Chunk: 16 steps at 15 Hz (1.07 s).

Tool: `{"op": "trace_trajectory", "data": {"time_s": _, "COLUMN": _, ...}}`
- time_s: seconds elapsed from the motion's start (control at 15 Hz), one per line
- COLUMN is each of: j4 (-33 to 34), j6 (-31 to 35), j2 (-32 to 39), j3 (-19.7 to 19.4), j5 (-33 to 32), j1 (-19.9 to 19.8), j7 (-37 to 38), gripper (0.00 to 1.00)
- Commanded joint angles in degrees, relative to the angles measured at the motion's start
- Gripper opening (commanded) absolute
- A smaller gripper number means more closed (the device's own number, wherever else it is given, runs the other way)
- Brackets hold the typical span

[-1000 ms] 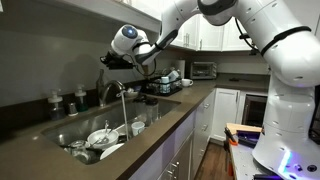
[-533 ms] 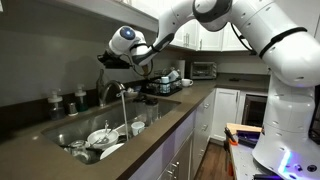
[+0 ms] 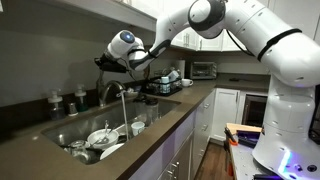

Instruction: Close the tap

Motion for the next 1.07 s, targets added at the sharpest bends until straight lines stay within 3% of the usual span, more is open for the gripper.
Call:
{"op": "trace_trajectory", "data": {"time_s": 0.0, "j4": -1.8, "j6": 0.1, "j2": -0.1, "j3": 2.9, "j5": 5.3, "j1": -1.8, "j7": -9.1, "gripper": 0.04}}
{"op": "trace_trajectory", "data": {"time_s": 0.13, "j4": -3.7, "j6": -1.4, "j2": -1.3, "j3": 4.2, "j5": 8.2, "j1": -2.5, "j7": -14.1, "gripper": 0.04}}
{"op": "trace_trajectory", "data": {"time_s": 0.2, "j4": -5.4, "j6": 0.7, "j2": -2.4, "j3": -0.9, "j5": 15.1, "j1": 0.6, "j7": -18.9, "gripper": 0.04}}
{"op": "trace_trajectory", "data": {"time_s": 0.47, "j4": -8.3, "j6": -2.7, "j2": -4.3, "j3": -2.4, "j5": 31.8, "j1": 2.7, "j7": -35.5, "gripper": 0.04}}
{"op": "trace_trajectory", "data": {"time_s": 0.53, "j4": -7.5, "j6": -5.5, "j2": -4.0, "j3": 2.7, "j5": 28.8, "j1": -0.4, "j7": -35.7, "gripper": 0.04}}
{"op": "trace_trajectory", "data": {"time_s": 1.0, "j4": -7.1, "j6": -10.6, "j2": -4.4, "j3": 3.7, "j5": 29.6, "j1": -0.2, "j7": -38.9, "gripper": 0.04}}
